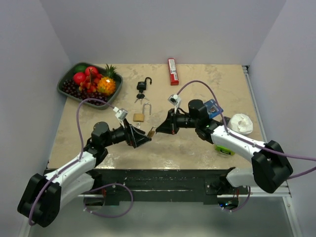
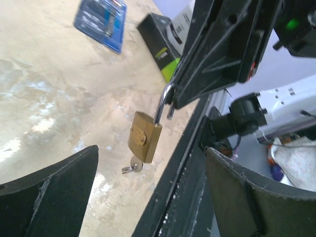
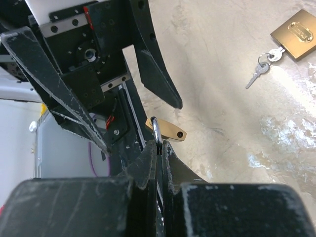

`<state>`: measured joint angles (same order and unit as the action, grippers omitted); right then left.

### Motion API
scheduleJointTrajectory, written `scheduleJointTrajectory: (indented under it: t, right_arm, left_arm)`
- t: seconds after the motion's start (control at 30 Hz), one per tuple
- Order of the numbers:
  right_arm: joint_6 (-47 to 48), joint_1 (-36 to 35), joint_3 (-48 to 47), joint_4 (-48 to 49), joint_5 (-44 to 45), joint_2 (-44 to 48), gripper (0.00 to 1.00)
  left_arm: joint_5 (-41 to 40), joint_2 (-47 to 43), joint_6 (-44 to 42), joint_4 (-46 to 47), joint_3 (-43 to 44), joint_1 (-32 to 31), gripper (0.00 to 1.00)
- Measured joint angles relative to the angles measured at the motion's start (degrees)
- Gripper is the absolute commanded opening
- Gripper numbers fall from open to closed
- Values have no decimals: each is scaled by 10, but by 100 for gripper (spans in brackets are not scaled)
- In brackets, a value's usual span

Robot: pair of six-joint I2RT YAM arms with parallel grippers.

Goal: Unlock with the key

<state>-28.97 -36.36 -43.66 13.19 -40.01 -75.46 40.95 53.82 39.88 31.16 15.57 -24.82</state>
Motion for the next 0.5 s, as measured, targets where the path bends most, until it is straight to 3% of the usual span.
scheduleJointTrajectory:
  t: [0.07,0.17,0.37,0.5]
  right_arm:
    - [3,-3,0,7,2,-17,0]
    - [14,-20,-1,9,18,-53,0]
    - [14,-87,-13,60,27,-165,0]
    - [10,-112,-53,102,19,-243,0]
  left_arm:
    - [-29,-4,0,-13,0,0,92]
    - [-104,-32,-9,-102,18,1,99]
    - [-260,-110,-17,-263,83,39,99]
    - [-316,-161,-19,-319,94,63,99]
